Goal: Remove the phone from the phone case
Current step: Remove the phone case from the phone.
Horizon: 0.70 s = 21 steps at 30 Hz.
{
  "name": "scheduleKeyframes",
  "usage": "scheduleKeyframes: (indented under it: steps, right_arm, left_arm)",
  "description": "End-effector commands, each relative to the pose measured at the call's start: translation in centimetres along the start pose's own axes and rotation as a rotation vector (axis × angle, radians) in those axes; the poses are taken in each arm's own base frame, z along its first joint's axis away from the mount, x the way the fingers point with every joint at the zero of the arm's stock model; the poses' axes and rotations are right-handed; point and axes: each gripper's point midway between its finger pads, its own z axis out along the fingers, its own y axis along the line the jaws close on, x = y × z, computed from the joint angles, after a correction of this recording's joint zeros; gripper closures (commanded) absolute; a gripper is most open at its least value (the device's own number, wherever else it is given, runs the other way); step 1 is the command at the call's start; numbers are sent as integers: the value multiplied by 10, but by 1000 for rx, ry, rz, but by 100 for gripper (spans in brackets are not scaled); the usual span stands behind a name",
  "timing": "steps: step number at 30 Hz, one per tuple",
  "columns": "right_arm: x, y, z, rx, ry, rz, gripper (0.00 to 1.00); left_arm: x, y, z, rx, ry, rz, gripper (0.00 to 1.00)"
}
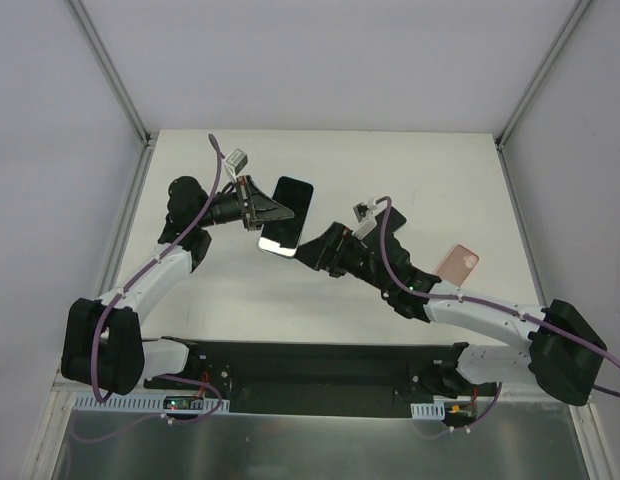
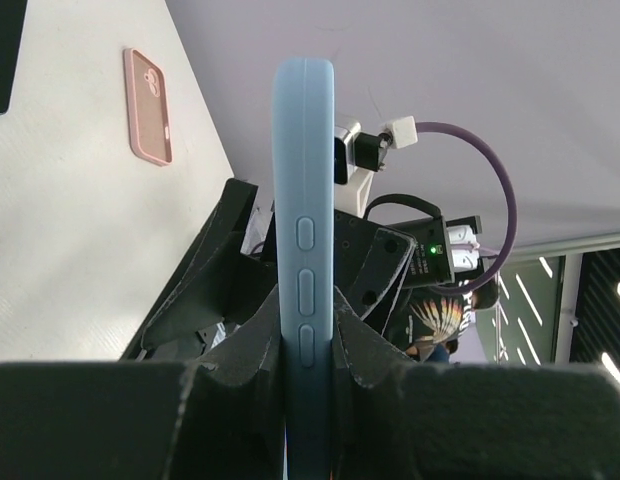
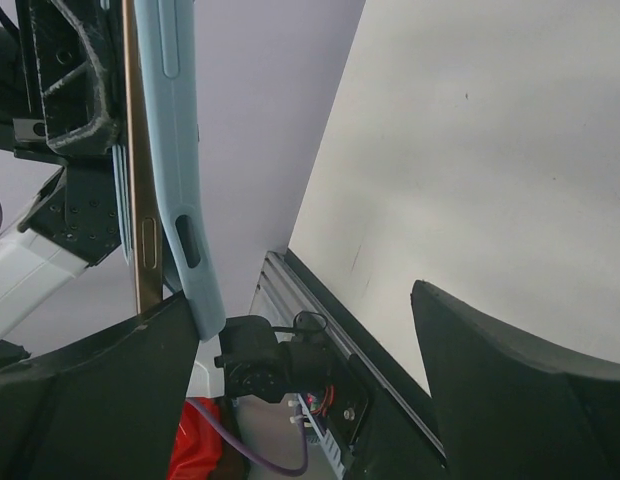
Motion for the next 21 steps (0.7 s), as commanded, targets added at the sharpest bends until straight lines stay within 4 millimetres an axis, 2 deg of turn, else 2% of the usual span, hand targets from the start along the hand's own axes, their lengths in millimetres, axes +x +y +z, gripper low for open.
scheduleKeyframes:
  steps: [1,11,16,21]
  right_arm:
    - [-51,75,-1,-285,-172,59,12]
    - [-97,76,-9,-310,-335,125,13]
    - [-106,79,-7,-318,-351,145,13]
    - [-107,75,4,-323,-342,175,13]
  left_arm:
    - [26,-5,1,42,86,15,100]
    - [35,15,-2,12,59,-38,100]
    - [39,25,0,1,31,-73,100]
    - [46,29,2,-1,27,-90,100]
